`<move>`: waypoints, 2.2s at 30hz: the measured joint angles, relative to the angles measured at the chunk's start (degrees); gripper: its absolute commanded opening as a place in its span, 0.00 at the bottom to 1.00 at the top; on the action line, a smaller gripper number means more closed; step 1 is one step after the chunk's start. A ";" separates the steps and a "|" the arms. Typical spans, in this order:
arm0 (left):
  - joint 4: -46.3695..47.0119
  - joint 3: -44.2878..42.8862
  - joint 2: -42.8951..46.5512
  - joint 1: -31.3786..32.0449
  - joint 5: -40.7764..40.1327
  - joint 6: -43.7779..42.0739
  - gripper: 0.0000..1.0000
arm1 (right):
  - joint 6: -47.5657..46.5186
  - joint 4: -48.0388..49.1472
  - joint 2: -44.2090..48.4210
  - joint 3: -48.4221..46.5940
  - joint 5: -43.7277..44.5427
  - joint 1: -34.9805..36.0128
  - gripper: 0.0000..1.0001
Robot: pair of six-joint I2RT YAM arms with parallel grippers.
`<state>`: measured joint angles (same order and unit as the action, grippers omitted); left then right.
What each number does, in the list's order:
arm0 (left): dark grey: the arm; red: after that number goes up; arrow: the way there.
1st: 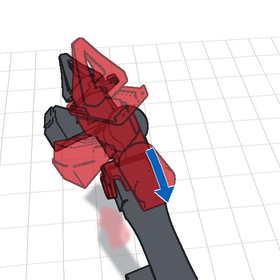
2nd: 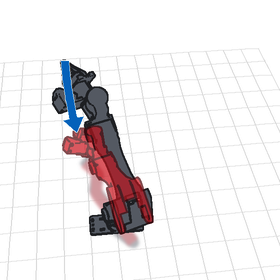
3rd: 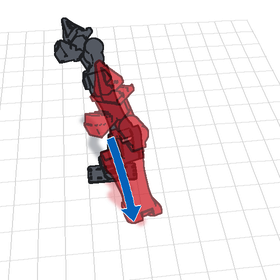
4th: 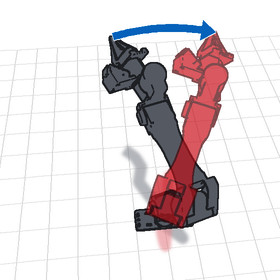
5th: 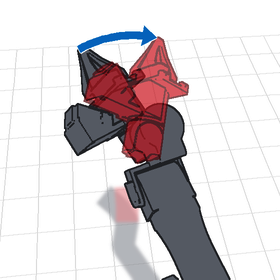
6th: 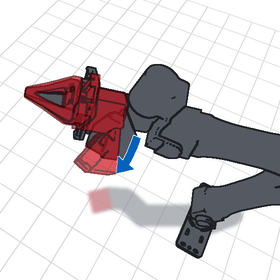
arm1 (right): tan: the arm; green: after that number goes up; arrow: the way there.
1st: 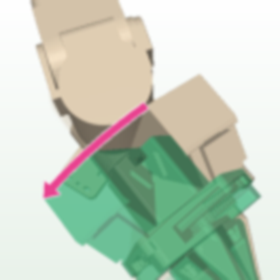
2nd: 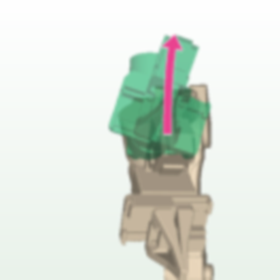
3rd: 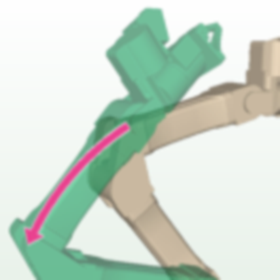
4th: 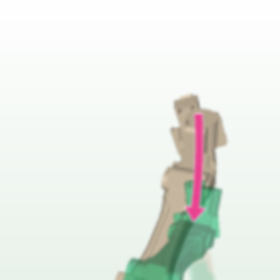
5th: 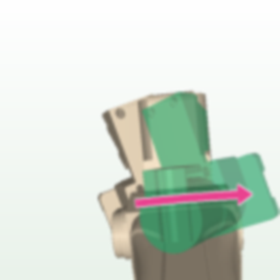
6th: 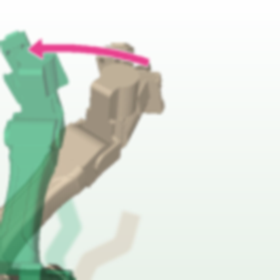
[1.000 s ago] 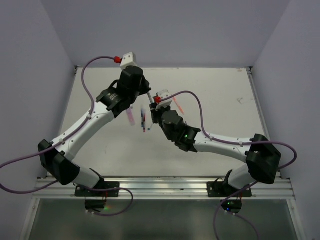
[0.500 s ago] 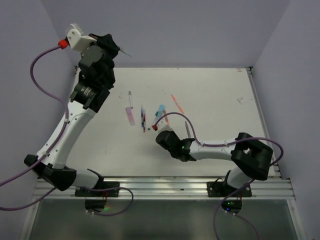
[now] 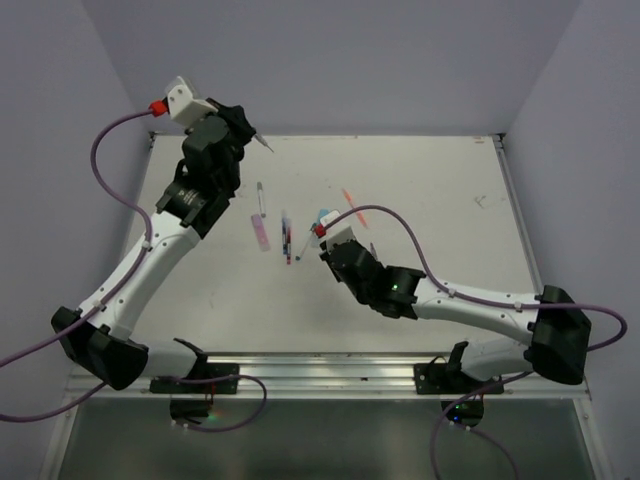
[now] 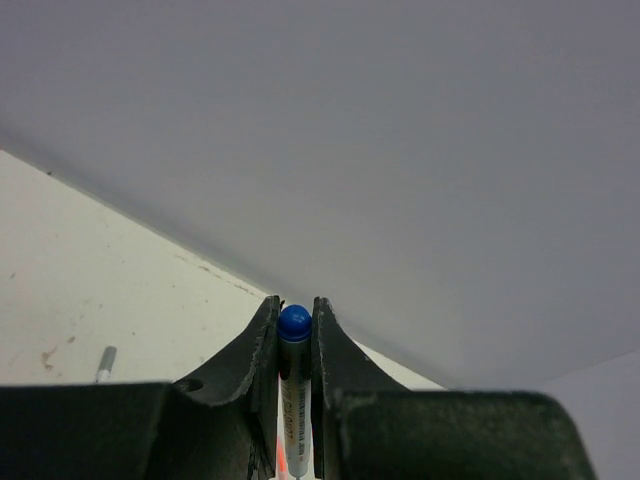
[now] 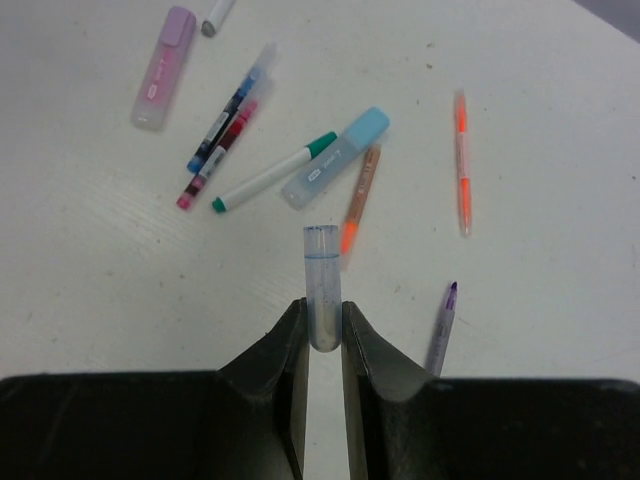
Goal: Open the pen caps
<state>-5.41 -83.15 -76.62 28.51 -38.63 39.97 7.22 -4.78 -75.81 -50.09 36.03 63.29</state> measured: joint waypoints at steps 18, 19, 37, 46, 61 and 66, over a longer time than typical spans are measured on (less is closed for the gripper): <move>-1.55 13.49 -5.38 0.00 31.80 1.66 0.00 | 2.93 -10.78 2.45 -2.40 -14.25 -17.25 0.00; -1.42 15.02 -6.69 0.00 33.64 2.08 0.00 | 3.63 -11.26 1.84 -2.40 -15.85 -17.25 0.00; 4.66 22.97 -17.42 4.59 45.64 5.55 0.00 | 14.71 -5.66 -13.75 3.37 -23.61 -18.23 0.14; 5.57 22.97 -20.28 6.10 45.72 6.34 0.00 | 16.11 -3.39 -13.75 4.48 -23.78 -19.21 0.36; 8.83 25.07 -20.57 6.45 45.70 7.02 0.00 | 17.31 -6.97 -1.11 2.95 -25.14 -19.34 0.55; 10.12 26.62 -20.72 6.45 45.75 8.04 0.00 | 18.80 -4.94 -0.83 0.46 -29.44 -19.43 0.55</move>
<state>4.71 -56.53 -97.34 34.96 7.11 48.01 26.02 -9.72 -76.64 -49.63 6.59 43.86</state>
